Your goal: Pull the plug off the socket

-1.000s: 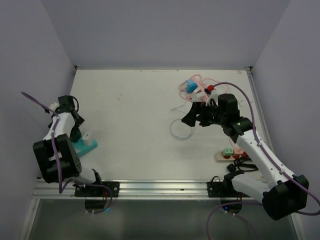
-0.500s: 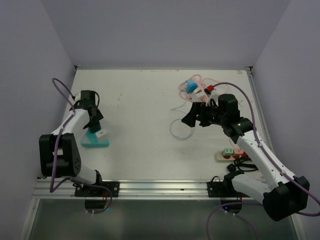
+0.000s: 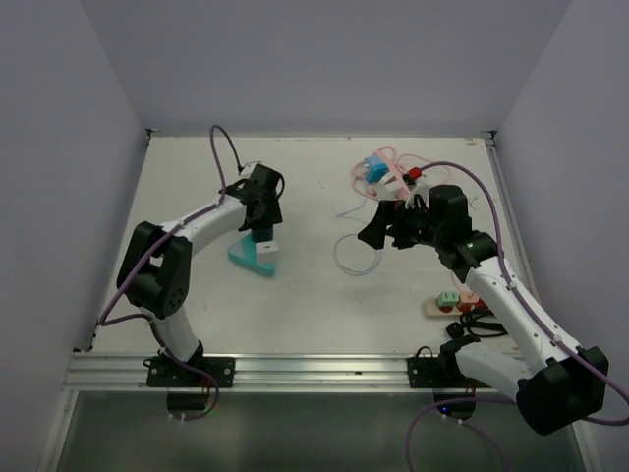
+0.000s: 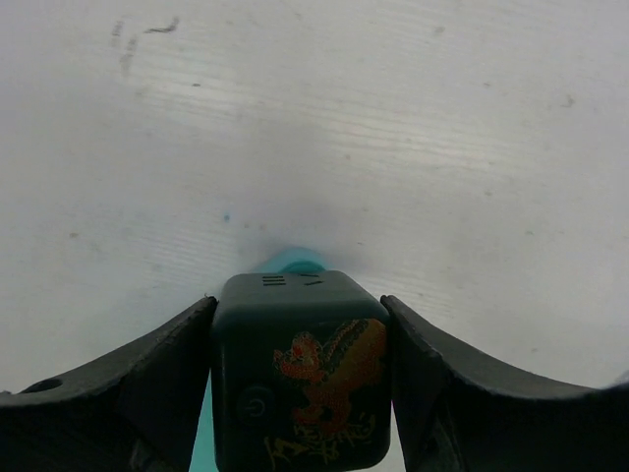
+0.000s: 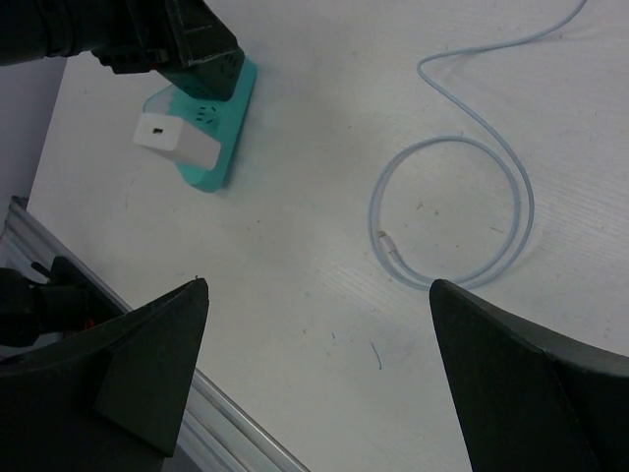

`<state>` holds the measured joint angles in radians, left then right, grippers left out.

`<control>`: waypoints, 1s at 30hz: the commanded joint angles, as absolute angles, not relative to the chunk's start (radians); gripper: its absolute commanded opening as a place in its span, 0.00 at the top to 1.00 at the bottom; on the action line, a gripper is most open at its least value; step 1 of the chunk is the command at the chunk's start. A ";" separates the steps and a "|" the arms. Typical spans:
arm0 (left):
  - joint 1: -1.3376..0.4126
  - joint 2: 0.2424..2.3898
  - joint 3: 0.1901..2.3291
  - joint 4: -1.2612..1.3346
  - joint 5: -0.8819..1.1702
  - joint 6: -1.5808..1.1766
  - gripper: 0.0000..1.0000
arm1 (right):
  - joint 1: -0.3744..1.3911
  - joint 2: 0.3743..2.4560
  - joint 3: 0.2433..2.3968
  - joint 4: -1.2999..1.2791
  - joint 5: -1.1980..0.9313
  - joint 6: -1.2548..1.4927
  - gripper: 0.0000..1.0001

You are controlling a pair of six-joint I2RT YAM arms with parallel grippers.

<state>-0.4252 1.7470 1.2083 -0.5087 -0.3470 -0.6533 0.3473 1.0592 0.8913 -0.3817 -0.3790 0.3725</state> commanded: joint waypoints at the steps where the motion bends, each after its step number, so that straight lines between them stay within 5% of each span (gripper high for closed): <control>1: -0.497 1.808 1.270 -0.482 -0.327 -0.742 0.29 | 0.353 1.031 0.871 -0.367 -0.351 0.362 0.01; 4: -0.540 1.813 1.301 -0.514 -0.360 -0.770 0.15 | 0.353 1.019 0.851 -0.353 -0.351 0.374 0.01; 10: -0.552 1.734 1.351 -0.557 -0.380 -0.770 0.00 | 0.354 1.025 0.841 -0.351 -0.354 0.388 0.01; 18: -0.543 1.519 1.353 -0.558 -0.368 -0.684 0.00 | 0.367 1.061 0.868 -0.351 -0.357 0.410 0.01; 30: -0.383 1.002 0.746 -0.339 -0.095 -0.796 0.00 | 0.457 1.138 0.914 -0.304 -0.339 0.440 0.01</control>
